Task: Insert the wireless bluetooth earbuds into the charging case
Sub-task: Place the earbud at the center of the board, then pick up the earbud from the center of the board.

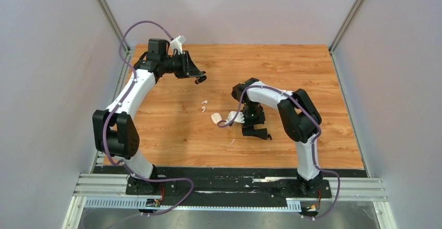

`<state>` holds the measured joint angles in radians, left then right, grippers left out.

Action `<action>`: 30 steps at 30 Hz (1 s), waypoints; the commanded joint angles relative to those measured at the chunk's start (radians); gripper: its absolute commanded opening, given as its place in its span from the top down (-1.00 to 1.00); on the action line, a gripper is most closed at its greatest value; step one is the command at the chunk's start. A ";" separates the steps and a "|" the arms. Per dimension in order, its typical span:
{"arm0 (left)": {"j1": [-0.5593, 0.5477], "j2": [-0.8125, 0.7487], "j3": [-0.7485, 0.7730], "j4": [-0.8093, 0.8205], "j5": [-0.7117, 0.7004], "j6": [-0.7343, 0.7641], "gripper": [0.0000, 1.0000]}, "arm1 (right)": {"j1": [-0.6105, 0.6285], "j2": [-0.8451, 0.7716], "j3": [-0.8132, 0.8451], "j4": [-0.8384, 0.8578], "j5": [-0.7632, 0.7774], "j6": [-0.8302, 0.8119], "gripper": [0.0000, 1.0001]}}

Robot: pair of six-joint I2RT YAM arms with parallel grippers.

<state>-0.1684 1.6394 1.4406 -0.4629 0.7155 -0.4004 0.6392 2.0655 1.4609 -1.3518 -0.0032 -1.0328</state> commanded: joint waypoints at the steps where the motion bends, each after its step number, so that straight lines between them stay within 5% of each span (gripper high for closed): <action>1: 0.004 -0.027 0.035 -0.014 0.000 0.036 1.00 | -0.026 -0.095 0.099 0.071 -0.117 0.043 -1.00; 4: 0.004 -0.019 0.067 -0.031 -0.002 0.063 1.00 | -0.083 -0.153 0.248 0.102 -0.190 0.118 -1.00; 7: 0.004 -0.018 0.107 -0.059 -0.004 0.094 1.00 | -0.233 -0.281 0.388 0.308 -0.382 0.313 -1.00; 10: 0.004 -0.010 0.111 -0.048 0.036 0.101 1.00 | -0.495 -0.498 0.162 0.737 -0.703 0.664 -1.00; 12: 0.004 0.004 0.095 -0.024 0.084 0.099 1.00 | -0.546 -0.574 -0.039 0.993 -0.762 0.830 -1.00; 17: 0.004 0.029 0.081 -0.051 0.112 0.156 1.00 | -0.544 -0.584 -0.153 0.735 -1.043 0.423 -0.44; 30: 0.004 0.022 0.082 -0.198 0.162 0.360 1.00 | -0.572 -0.528 -0.466 0.493 -0.979 -0.372 0.02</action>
<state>-0.1684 1.6707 1.5139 -0.6155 0.8410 -0.1390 0.0643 1.5230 1.0264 -0.8135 -0.9600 -1.0657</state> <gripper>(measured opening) 0.323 0.529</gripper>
